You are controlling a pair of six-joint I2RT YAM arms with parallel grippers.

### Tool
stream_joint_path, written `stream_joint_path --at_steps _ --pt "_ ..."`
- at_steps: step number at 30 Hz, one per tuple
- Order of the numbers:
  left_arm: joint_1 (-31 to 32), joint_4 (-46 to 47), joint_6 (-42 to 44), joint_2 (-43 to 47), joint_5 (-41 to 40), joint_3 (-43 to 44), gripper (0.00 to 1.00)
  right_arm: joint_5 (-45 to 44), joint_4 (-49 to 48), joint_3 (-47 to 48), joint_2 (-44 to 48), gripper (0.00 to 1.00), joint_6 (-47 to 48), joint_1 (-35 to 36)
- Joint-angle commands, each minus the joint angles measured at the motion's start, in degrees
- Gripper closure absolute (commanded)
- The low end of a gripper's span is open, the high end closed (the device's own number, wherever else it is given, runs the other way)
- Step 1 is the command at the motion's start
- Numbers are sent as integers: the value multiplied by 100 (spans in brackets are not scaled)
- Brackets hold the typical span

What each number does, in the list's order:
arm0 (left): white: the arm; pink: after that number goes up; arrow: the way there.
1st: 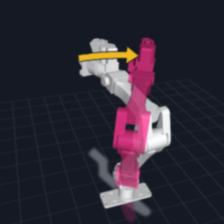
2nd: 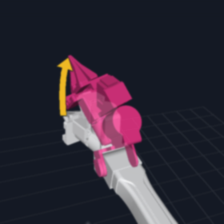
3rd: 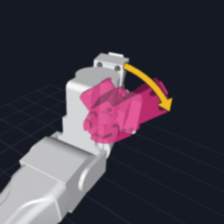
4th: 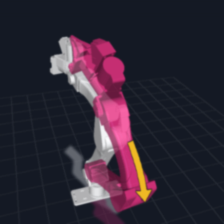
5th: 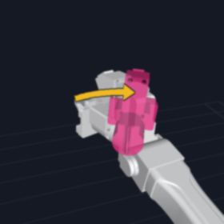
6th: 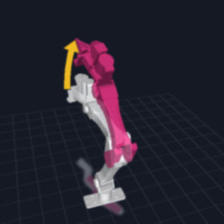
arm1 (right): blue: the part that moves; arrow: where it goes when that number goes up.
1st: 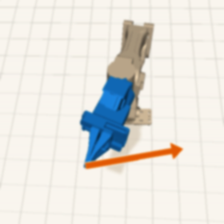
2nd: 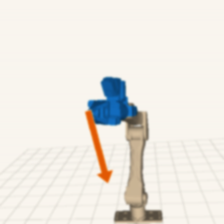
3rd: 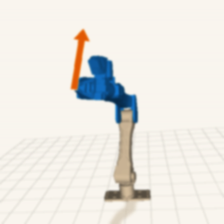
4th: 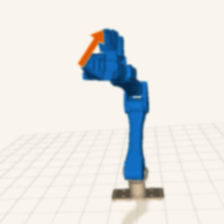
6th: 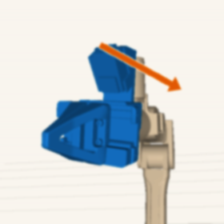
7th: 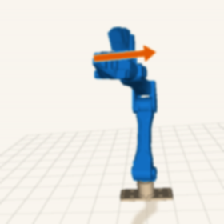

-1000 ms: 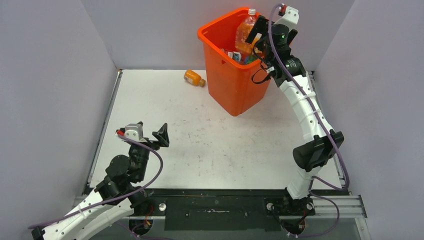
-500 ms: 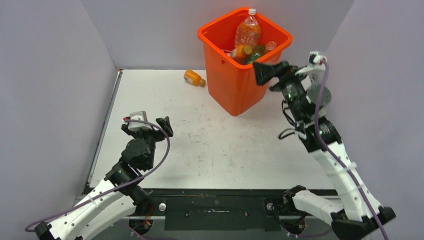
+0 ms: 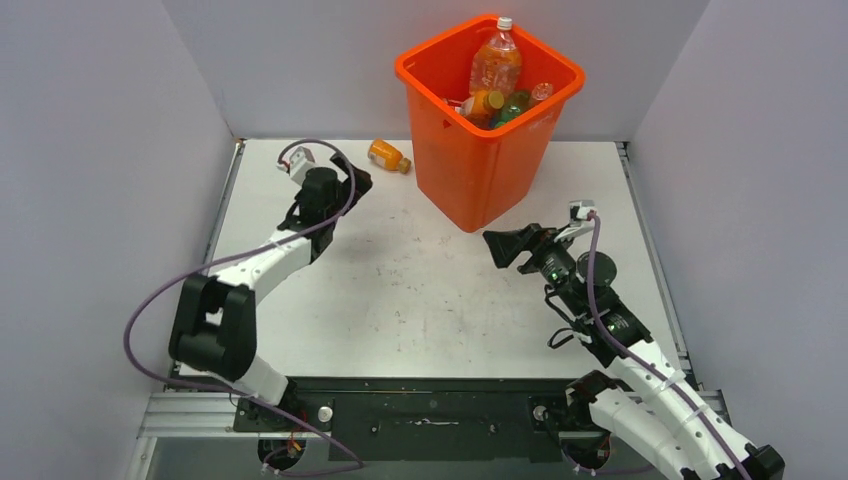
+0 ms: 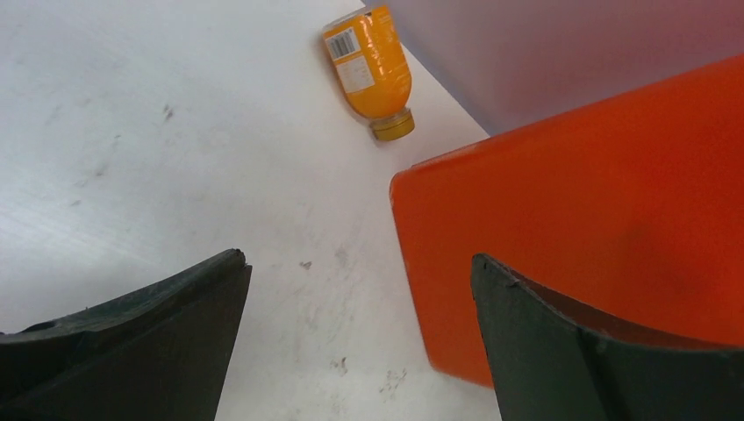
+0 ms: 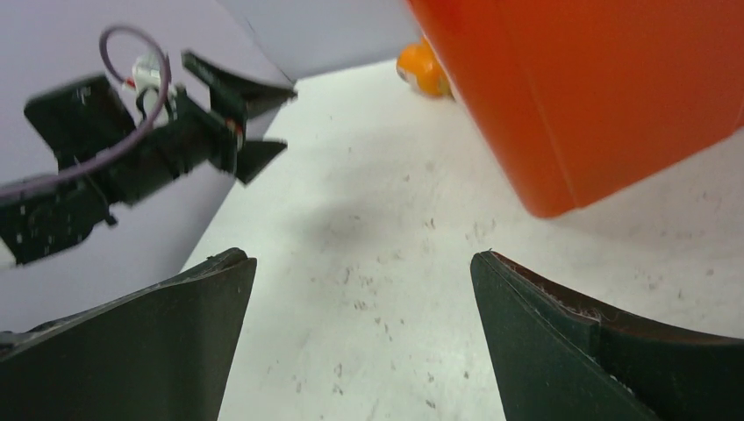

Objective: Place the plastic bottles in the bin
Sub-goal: Place the plastic bottle in the trash bin, then pick up the plastic bottle from the corner of the board.

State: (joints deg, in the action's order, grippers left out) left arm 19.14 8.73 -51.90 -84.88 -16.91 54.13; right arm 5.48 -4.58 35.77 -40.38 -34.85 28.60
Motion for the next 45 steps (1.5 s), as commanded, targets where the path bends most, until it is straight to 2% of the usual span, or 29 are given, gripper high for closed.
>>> stream_joint_path --at_steps 1,7,11,18,24,34,36,45 --pt "-261 497 -735 -1146 367 1257 4 208 -485 -559 283 1 -290 65" --pt "-425 362 -1206 -2973 375 2802 4 392 -838 -982 20 1 -351 109" --pt "-468 -269 -1088 -4235 600 4383 4 448 -922 -1136 -136 2 -324 171" --pt "-413 -1563 -952 -5582 686 6637 4 331 -960 -1475 -154 2 -346 225" --pt "-417 -2063 -1002 -6312 627 7554 4 306 -1040 -1592 -186 2 -476 252" --pt "-410 -1902 -1092 -6847 730 7857 4 235 -986 -1722 -178 2 -539 269" --pt "-411 -1856 -1094 -6925 735 7935 0 239 -996 -1739 -193 2 -542 271" --pt "-411 -1714 -1171 -7117 870 7876 43 208 -1071 -1795 -306 2 -528 274"
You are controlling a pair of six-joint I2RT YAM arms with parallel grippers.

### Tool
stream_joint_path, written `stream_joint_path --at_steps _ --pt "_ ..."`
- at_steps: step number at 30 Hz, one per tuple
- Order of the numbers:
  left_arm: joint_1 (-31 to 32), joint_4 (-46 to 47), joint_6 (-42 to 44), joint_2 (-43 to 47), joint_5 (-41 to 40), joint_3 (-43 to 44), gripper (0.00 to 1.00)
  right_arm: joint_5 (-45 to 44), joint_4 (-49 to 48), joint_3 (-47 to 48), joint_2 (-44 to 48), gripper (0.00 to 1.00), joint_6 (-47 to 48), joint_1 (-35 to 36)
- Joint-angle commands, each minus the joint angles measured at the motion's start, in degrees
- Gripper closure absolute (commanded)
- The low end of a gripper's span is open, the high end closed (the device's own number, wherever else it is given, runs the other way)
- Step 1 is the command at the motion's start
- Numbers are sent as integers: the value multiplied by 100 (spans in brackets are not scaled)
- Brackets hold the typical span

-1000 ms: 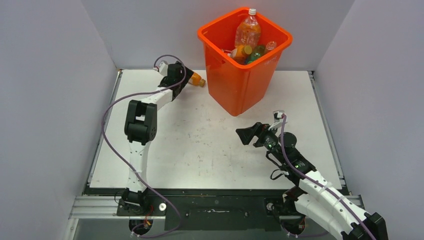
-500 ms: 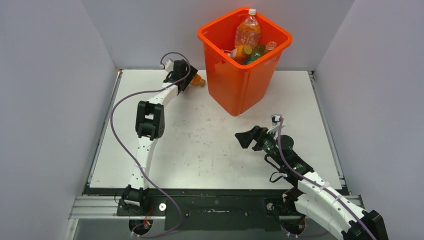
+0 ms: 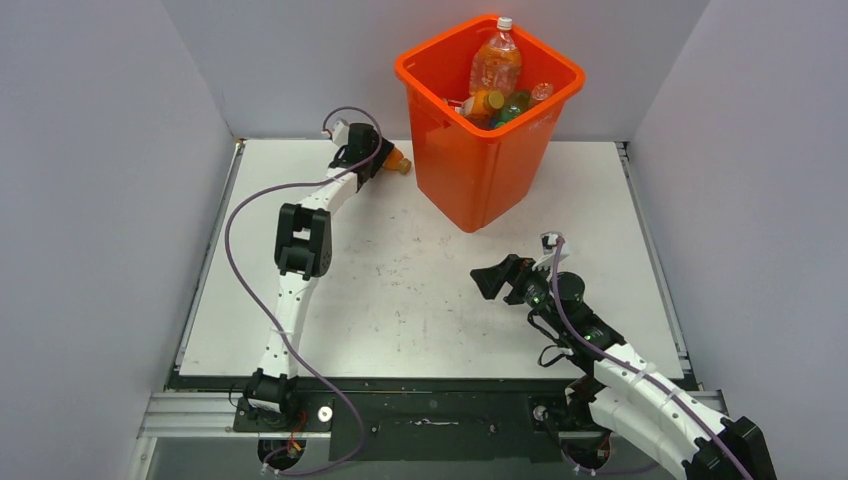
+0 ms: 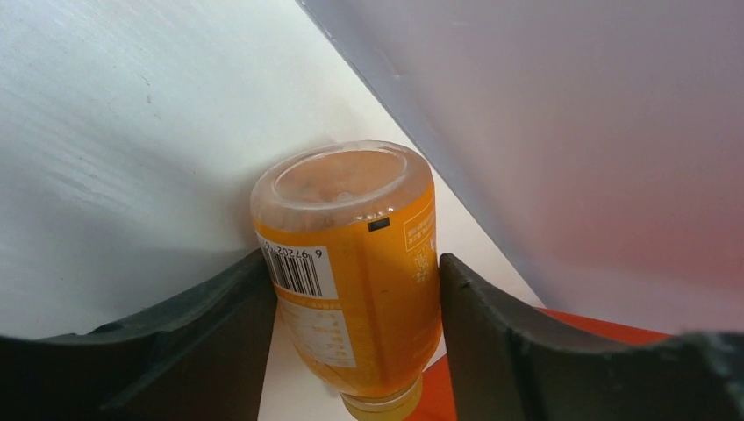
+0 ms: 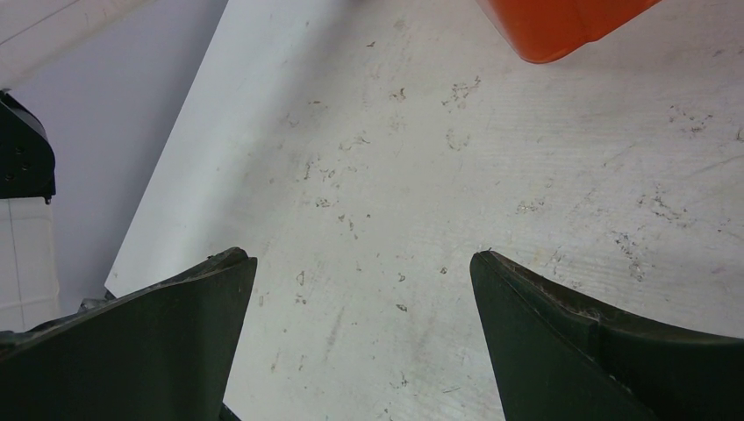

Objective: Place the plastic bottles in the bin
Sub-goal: Pick up the plastic bottle from the corner of the board.

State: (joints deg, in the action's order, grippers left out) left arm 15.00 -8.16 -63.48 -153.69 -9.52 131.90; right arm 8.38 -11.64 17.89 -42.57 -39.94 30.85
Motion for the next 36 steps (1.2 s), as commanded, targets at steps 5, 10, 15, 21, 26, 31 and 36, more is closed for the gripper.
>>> stream_joint_path --at_steps 5,10,15,21,26,31,36 --pt "-5 577 -175 268 150 -747 61 -82 -299 43 -74 2 -3 51" --pt "-30 3457 -698 2165 -216 -3545 76 -90 -97 171 161 2 53 68" --pt "-156 4371 -752 4338 -340 -5547 82 -146 217 467 437 2 257 107" --pt "-14 4449 -783 7066 -234 -7912 88 -218 183 582 603 3 494 165" --pt "667 3698 -561 9505 -255 -9634 99 -195 -694 674 434 5 279 760" --pt "1487 3217 -1303 11575 -679 -11322 100 -1762 -1677 760 120 2 812 2691" --pt "2414 3079 -1451 12799 -1213 -11967 100 -3258 -2370 1126 -999 0 1497 4426"
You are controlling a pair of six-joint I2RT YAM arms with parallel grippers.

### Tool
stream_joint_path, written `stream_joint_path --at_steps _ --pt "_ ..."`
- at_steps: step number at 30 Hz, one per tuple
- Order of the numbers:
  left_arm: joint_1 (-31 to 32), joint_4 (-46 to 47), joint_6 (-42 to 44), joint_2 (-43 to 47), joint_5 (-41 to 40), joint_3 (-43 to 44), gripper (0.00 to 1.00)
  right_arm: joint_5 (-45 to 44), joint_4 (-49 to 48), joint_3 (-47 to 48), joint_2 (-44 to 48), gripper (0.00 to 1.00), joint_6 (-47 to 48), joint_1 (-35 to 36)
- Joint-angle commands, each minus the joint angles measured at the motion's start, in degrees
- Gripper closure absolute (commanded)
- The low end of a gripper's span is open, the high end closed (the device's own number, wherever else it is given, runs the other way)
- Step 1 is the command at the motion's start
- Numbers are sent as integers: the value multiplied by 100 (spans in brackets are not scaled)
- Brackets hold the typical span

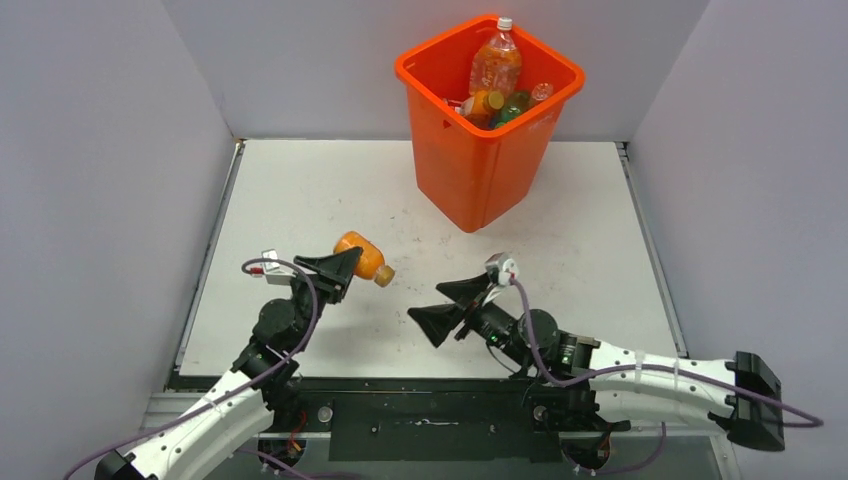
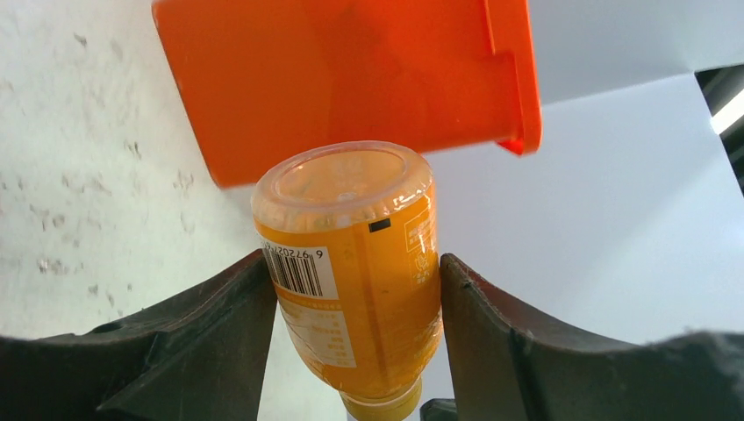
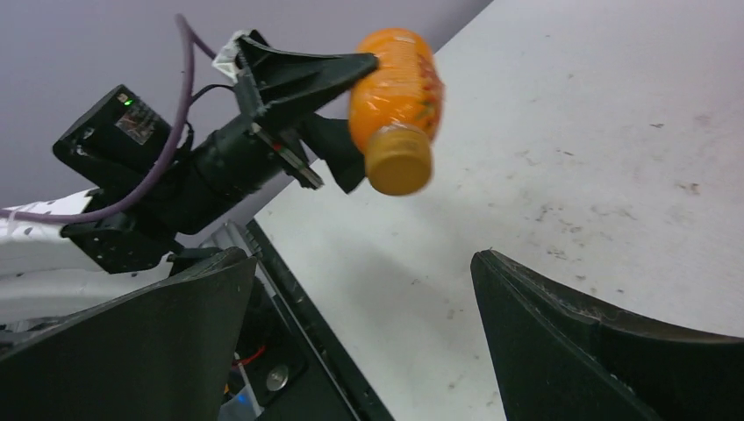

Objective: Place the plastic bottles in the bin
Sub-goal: Pick up the plastic bottle from the corner of the board.

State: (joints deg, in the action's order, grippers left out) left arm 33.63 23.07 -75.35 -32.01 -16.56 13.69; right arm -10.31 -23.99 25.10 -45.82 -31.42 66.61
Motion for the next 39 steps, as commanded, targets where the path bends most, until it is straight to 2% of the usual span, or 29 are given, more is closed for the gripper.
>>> stream_joint_path --at_steps 1,5,10,14,21,28,31,35,37,38,39 --pt "711 -55 -275 755 -635 -184 100 -1425 -1263 466 -860 0 657 999" --pt "1178 -61 -227 935 -869 -206 100 -1446 -1467 672 -1427 0 553 1085" --pt "1438 -59 -169 905 -888 -158 100 -1649 -1351 873 -1649 2 521 1096" --pt "1581 -8 -152 838 -903 -174 100 -1675 -1633 825 -1689 9 628 1094" --pt "1802 145 -76 791 -919 -178 100 -1519 -1382 1138 -2143 29 550 1075" --pt "1883 96 35 991 -973 -183 100 -1518 -1017 1240 -2308 32 277 1065" --pt "1884 41 71 1063 -990 -174 100 -1521 -877 1298 -2345 45 227 1056" --pt "1893 -82 194 1100 -907 -102 100 -1272 -882 1357 -2442 80 276 1042" --pt "1893 -145 288 1086 -828 -67 100 -1215 -864 1370 -2437 93 261 1023" --pt "1895 -196 312 1075 -786 -45 99 -1205 -831 1374 -2417 95 245 1006" --pt "1893 -252 354 1068 -760 -23 87 -1190 -785 1381 -2362 95 239 996"
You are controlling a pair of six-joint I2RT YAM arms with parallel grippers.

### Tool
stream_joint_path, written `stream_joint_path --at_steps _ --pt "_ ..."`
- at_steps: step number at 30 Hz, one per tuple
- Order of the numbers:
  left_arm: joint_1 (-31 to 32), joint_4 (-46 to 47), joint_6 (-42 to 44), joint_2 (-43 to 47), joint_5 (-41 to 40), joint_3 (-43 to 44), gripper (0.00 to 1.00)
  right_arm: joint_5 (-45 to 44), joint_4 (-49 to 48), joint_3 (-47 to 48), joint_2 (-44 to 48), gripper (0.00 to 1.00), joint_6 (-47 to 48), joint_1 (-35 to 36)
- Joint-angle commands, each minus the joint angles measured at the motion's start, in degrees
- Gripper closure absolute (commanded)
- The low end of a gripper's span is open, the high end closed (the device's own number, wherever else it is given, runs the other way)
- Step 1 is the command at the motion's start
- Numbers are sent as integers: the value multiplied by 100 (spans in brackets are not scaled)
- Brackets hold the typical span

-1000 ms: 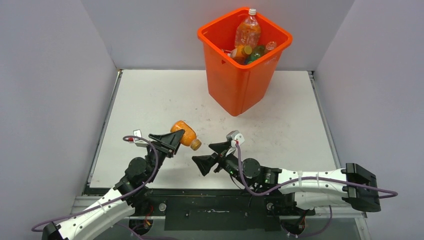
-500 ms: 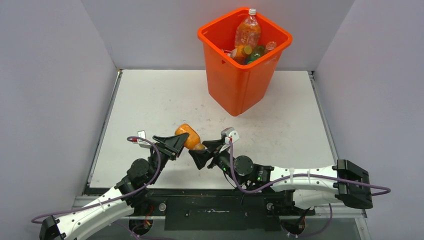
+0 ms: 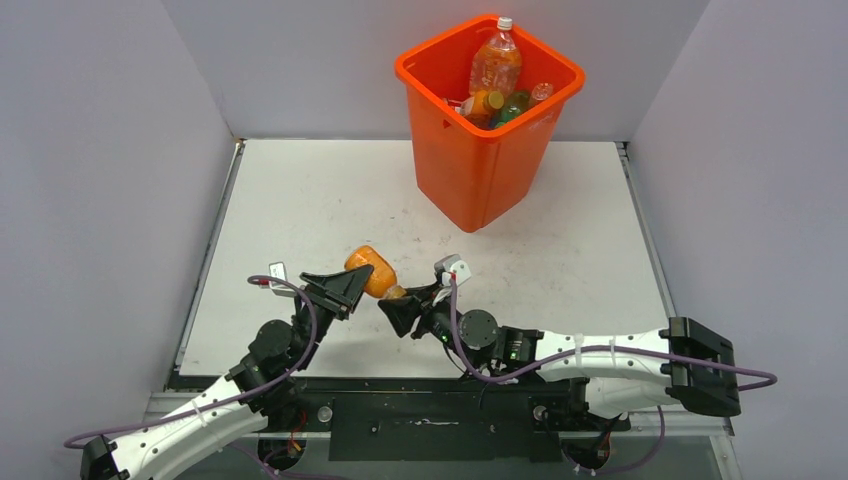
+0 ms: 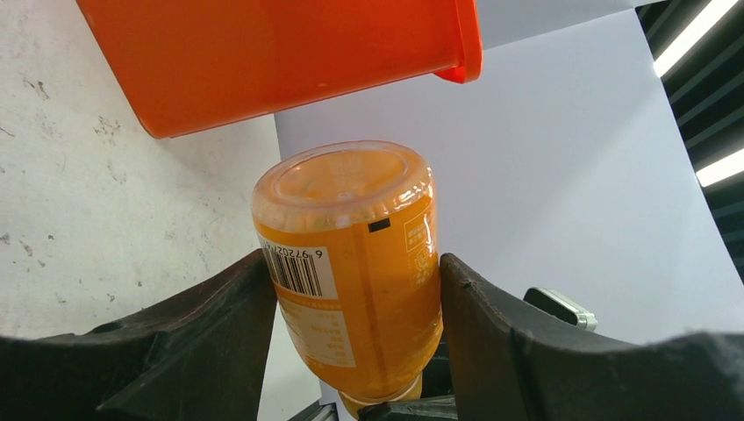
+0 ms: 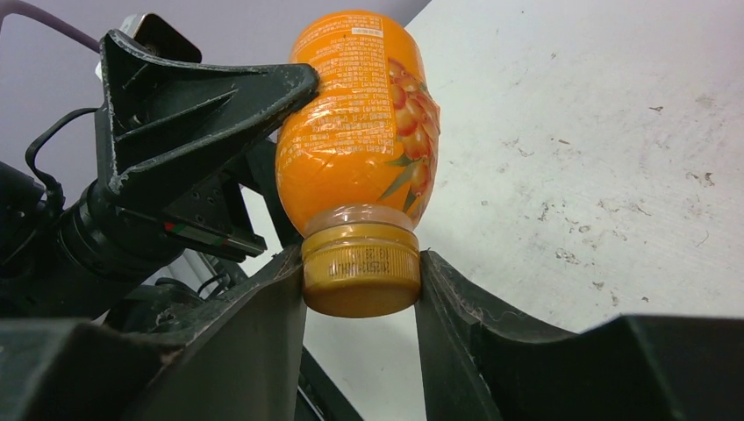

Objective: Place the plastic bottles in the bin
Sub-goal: Place the plastic bottle in the trash bin.

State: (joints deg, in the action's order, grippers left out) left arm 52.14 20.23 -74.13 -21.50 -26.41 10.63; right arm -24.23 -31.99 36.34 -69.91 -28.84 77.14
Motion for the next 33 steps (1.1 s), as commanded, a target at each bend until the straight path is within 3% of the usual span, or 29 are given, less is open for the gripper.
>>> stream_joint_path --at_steps 1,3,4,5,9,12,15,18,21,24,28,33 --pt "42 -20 303 6 247 319 68 212 76 254 98 95 -16 -67" --pt "42 -318 479 7 232 479 35 221 216 251 258 95 24 -94" --pt "42 -489 595 32 186 551 7 237 299 249 340 95 70 -117" --pt "42 -523 747 81 126 595 1 238 403 255 433 95 98 -137" --pt "42 -674 1677 532 -345 758 4 179 1286 427 897 95 178 -217" --pt "39 -1168 3387 797 -567 1359 4 203 2642 756 1387 95 224 -337" --pt "34 -1913 5951 458 158 2529 4 488 4174 1454 1702 95 254 -657" --pt "34 -3517 7540 -297 1338 3756 4 1216 5427 2174 1687 95 315 -1043" --pt "43 -4667 8605 -972 2282 4415 4 1825 6119 2670 1454 95 414 -1114" --pt "50 -5105 9685 -1238 3065 4477 4 2346 6496 2991 1169 95 477 -1114" --pt "51 -5076 10822 -1274 3187 4486 4 2720 6902 3275 885 95 562 -1114" --pt "58 -5740 11792 -1607 3434 4872 4 2802 7336 3628 702 95 724 -1114"
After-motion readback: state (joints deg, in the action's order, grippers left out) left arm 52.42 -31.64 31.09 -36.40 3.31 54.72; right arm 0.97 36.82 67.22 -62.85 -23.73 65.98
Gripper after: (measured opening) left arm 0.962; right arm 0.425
